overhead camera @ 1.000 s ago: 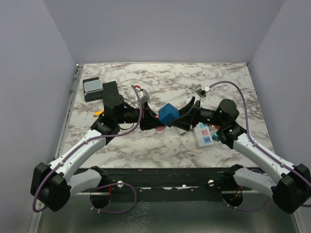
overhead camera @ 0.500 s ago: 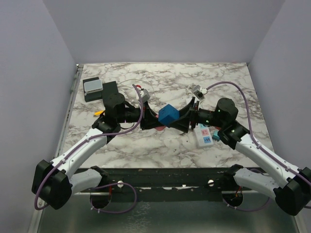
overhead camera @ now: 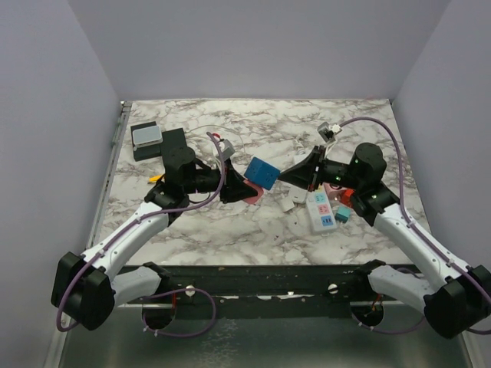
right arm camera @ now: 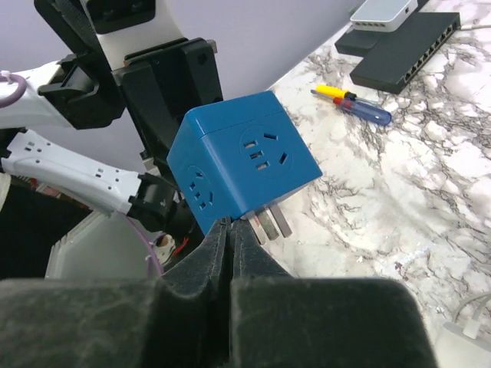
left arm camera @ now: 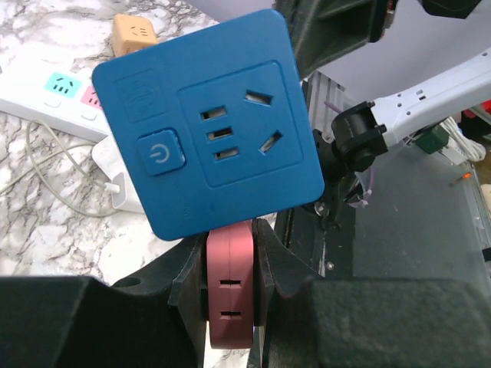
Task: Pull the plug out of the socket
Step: Remove the plug from the socket.
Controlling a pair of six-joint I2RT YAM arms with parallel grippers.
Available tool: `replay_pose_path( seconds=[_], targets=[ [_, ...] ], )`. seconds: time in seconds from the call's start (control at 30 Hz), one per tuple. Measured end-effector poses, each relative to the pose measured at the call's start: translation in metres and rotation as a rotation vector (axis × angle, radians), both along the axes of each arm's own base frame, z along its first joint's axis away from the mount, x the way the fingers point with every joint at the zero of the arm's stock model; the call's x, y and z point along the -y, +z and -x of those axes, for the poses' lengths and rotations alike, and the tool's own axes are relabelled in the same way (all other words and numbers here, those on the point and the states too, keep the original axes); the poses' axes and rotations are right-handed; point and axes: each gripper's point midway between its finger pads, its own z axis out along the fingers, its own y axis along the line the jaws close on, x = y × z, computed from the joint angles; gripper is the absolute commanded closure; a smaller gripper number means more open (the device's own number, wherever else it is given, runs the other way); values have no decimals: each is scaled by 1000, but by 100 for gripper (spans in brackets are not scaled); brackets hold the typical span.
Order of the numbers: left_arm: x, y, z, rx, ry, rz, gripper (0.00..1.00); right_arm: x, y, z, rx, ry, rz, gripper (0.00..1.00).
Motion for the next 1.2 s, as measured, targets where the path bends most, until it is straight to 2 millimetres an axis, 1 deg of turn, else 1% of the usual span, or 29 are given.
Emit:
replay_pose_path(
  seconds=[0.17, 0.4, 0.43, 0.47, 0.57, 0.63, 0.7, 0.8, 0.83, 0.87, 0.9, 1.0, 1.03, 1.07, 1.1, 1.13, 1.2],
  targets=[
    [0, 0, 4, -5, -8, -1, 100, 2, -4, -5, -44, 0, -5, 99],
    [0, 3, 8, 1, -19, 2, 100, 1, 1, 2, -7, 43, -2, 99],
    [0, 3, 9, 2, -23, 3, 100, 2, 2, 4, 2, 44, -1, 94],
    [0, 4, 11, 4, -27, 5, 100, 3, 3, 5, 11, 44, 4, 86],
    [1, 3, 13, 0, -34, 2, 100, 6, 11, 9, 45, 42, 9, 54],
    [1, 2, 14, -7, -35, -2, 100, 8, 19, 11, 87, 31, 9, 37],
    [1, 0, 14, -10, -36, -6, 100, 10, 23, 13, 115, 20, 9, 28],
    [1, 0, 15, -13, -36, -7, 100, 14, 28, 13, 171, 1, 18, 23],
    [1, 0, 15, -13, -36, -7, 100, 15, 29, 14, 185, -2, 21, 18],
    [1, 0, 15, -13, -36, -7, 100, 16, 30, 13, 201, -9, 26, 8],
    [1, -1, 15, -15, -36, -8, 100, 16, 29, 12, 214, -14, 32, 6],
    [2, -7, 13, -35, -38, -20, 100, 16, 26, 7, 252, -35, 57, 6],
    [2, -23, 13, -96, -41, -56, 100, 15, 16, -2, 281, -62, 104, 5],
    [2, -23, 13, -96, -41, -56, 100, 15, 15, -2, 282, -63, 106, 5],
    [2, -24, 13, -103, -42, -62, 100, 11, 11, -3, 283, -56, 127, 5],
    [2, -25, 13, -107, -44, -66, 100, 7, 11, -5, 293, -59, 146, 5],
    [3, -28, 12, -121, -46, -78, 100, -9, 14, -5, 326, -30, 168, 5]
  ],
)
